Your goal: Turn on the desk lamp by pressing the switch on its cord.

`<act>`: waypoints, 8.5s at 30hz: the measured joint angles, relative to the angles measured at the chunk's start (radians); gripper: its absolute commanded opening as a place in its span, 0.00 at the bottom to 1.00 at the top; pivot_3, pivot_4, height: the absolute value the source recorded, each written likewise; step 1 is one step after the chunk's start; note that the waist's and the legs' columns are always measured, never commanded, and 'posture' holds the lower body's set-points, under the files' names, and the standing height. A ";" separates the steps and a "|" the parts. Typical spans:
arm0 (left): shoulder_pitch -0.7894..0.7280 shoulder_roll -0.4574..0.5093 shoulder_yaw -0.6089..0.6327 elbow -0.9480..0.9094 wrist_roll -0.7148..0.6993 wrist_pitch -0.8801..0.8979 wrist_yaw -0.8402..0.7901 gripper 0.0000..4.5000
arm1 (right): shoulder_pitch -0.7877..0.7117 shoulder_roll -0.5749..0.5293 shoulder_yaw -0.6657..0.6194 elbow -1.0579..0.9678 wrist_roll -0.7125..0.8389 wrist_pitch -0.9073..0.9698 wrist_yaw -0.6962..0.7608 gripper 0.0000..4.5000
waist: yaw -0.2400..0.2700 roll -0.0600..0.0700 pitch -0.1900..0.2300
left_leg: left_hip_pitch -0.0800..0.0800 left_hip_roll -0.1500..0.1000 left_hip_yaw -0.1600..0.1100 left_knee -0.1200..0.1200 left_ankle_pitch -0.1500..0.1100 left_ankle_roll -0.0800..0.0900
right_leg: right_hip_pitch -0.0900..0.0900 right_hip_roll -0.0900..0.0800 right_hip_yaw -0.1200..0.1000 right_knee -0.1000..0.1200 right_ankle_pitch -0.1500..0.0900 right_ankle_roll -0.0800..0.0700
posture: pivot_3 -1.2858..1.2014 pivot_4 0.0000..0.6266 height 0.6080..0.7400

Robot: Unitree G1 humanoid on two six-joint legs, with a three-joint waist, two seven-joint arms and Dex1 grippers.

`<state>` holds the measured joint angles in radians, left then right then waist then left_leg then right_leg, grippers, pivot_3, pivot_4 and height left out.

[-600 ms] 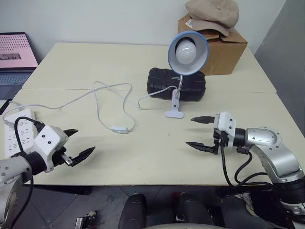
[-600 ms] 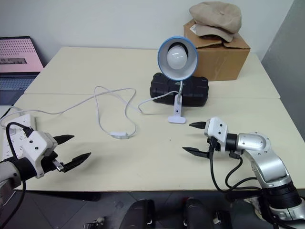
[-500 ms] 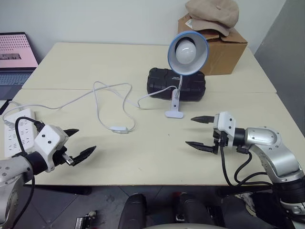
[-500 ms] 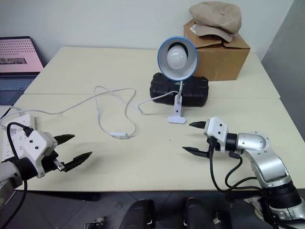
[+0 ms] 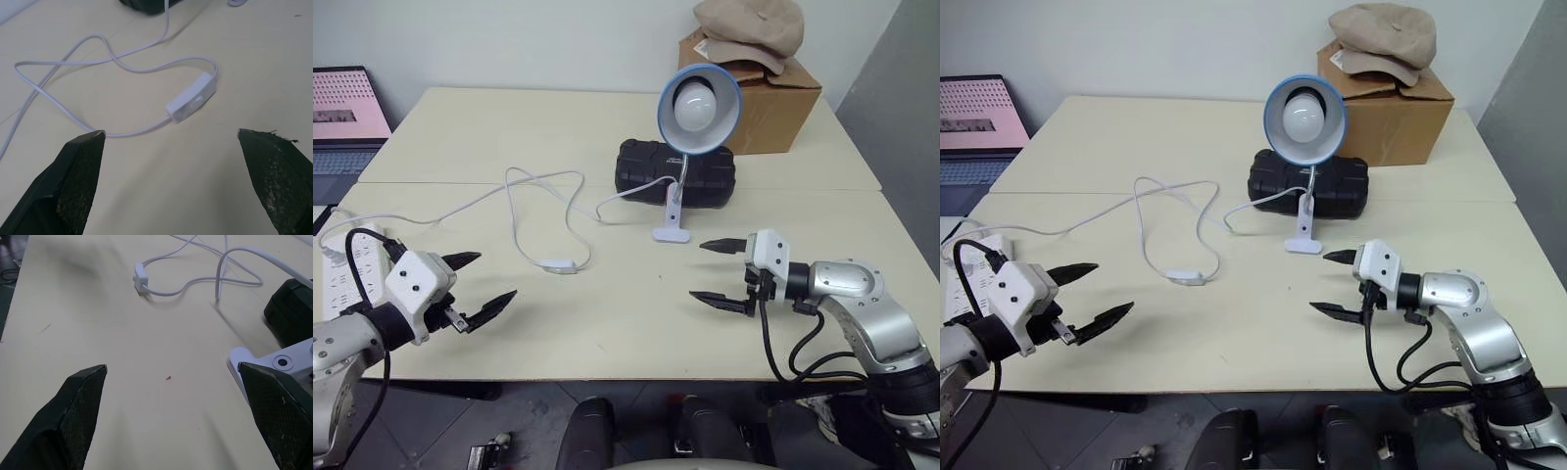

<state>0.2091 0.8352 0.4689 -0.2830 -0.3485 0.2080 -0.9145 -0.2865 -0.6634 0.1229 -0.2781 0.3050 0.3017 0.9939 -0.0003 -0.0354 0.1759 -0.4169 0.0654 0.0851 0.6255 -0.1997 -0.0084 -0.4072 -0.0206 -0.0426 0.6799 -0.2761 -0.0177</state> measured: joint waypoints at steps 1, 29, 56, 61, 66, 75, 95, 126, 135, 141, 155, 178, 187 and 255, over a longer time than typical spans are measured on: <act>-0.008 0.000 0.000 0.019 0.002 -0.008 -0.006 1.00 | -0.001 0.000 0.000 -0.005 0.000 0.006 -0.003 1.00 | 0.000 0.000 0.000 | 0.000 0.000 0.000 0.000 0.000 0.000 | 0.000 0.000 0.000 0.000 0.000 0.000 | 0.52 0.24 1.00; -0.553 -0.015 -0.445 0.681 0.237 -0.332 -0.207 1.00 | -0.019 0.016 0.030 -0.192 0.032 0.298 -0.132 1.00 | 0.000 -0.001 0.000 | -0.003 0.000 0.001 0.001 0.000 0.000 | -0.001 0.000 -0.001 0.000 0.000 0.001 | 0.52 0.24 1.00; -0.520 0.008 -0.501 0.545 0.179 -0.231 -0.376 0.09 | -0.022 0.015 0.030 -0.223 0.038 0.315 -0.141 1.00 | -0.002 -0.001 0.000 | -0.003 0.000 0.000 0.002 0.000 0.000 | -0.001 0.001 -0.001 0.001 0.001 0.001 | 0.52 0.24 1.00; -0.514 0.019 -0.501 0.390 0.125 -0.107 -0.388 0.09 | -0.036 0.015 0.031 -0.221 0.037 0.287 -0.123 1.00 | -0.002 -0.001 0.000 | -0.003 0.000 0.000 0.002 0.000 0.000 | -0.001 0.001 -0.001 0.001 0.001 0.002 | 0.52 0.24 1.00; -0.550 0.063 -0.548 0.266 0.124 -0.005 -0.413 0.09 | -0.081 0.016 0.025 -0.222 0.075 0.274 -0.096 1.00 | -0.001 -0.001 0.000 | -0.003 0.000 -0.001 0.002 0.000 0.000 | -0.001 0.001 -0.001 0.001 0.001 0.002 | 0.52 0.24 1.00; -0.598 0.059 -0.648 0.238 0.209 0.024 -0.401 0.09 | -0.140 0.011 0.038 -0.226 0.121 0.322 -0.071 1.00 | -0.001 -0.001 0.000 | -0.003 -0.001 0.000 0.002 0.000 0.000 | -0.001 0.001 -0.001 0.001 0.001 0.002 | 0.52 0.24 1.00; -0.494 -0.019 -0.623 0.339 0.183 -0.139 -0.358 0.41 | -0.085 -0.005 0.035 -0.242 0.121 0.346 -0.104 1.00 | -0.001 -0.001 0.000 | -0.002 0.000 -0.001 0.003 0.000 0.001 | 0.000 0.001 -0.001 0.001 0.001 0.002 | 0.52 0.24 1.00; -0.498 -0.131 -0.597 0.384 0.151 -0.068 -0.227 0.76 | -0.070 -0.006 0.036 -0.251 0.117 0.344 -0.123 1.00 | -0.001 -0.001 0.000 | -0.002 -0.001 -0.001 0.003 0.000 0.001 | 0.000 0.001 -0.001 0.001 0.001 0.003 | 0.52 0.24 1.00; -0.487 -0.146 -0.600 0.349 0.157 -0.062 -0.206 0.72 | -0.070 -0.006 0.037 -0.251 0.117 0.344 -0.123 1.00 | -0.001 -0.001 0.000 | -0.002 -0.001 -0.001 0.003 0.000 0.001 | 0.000 0.001 -0.001 0.001 0.001 0.003 | 0.52 0.24 1.00; -0.489 -0.155 -0.614 0.365 0.174 -0.062 -0.193 0.47 | -0.070 -0.006 0.037 -0.251 0.116 0.344 -0.123 1.00 | -0.001 -0.001 0.000 | -0.002 -0.001 -0.001 0.003 0.000 0.001 | 0.000 0.001 -0.001 0.001 0.001 0.003 | 0.52 0.24 1.00; -0.502 -0.154 -0.623 0.372 0.190 -0.074 -0.212 0.09 | -0.070 -0.007 0.038 -0.264 0.115 0.344 -0.121 1.00 | -0.001 -0.001 0.000 | -0.002 -0.001 -0.001 0.003 0.000 0.001 | 0.000 0.001 -0.001 0.001 0.001 0.003 | 0.52 0.24 1.00; -0.654 -0.057 -0.652 0.205 0.189 0.098 -0.342 0.09 | -0.461 0.217 0.398 0.035 -0.017 0.392 -0.044 1.00 | -0.002 -0.001 0.000 | -0.004 0.000 -0.001 0.004 0.000 0.001 | -0.002 0.002 0.000 0.002 0.001 0.002 | 0.52 0.24 1.00; -0.649 -0.057 -0.658 0.190 0.169 0.114 -0.345 0.09 | -0.468 0.242 0.441 0.146 -0.105 0.312 -0.026 1.00 | -0.002 -0.001 0.000 | -0.004 0.000 -0.001 0.004 0.001 0.001 | -0.002 0.002 0.000 0.002 0.001 0.002 | 0.52 0.24 1.00; -0.713 -0.105 -0.718 0.488 0.353 -0.176 -0.272 0.09 | -0.267 0.116 0.303 -0.058 -0.175 0.266 -0.004 1.00 | 0.000 -0.001 0.000 | -0.004 -0.001 0.000 0.004 0.001 0.001 | -0.002 0.002 0.000 0.002 0.001 0.003 | 0.52 0.24 1.00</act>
<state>-0.5043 0.7302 -0.2493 0.2052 0.0043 0.0317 -1.1867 -0.5533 -0.5475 0.4262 -0.3358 0.1296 0.5680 0.9896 -0.0005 -0.0360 0.1758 -0.4207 0.0648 0.0852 0.6298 -0.1992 -0.0078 -0.4088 -0.0189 -0.0425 0.6819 -0.2746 -0.0151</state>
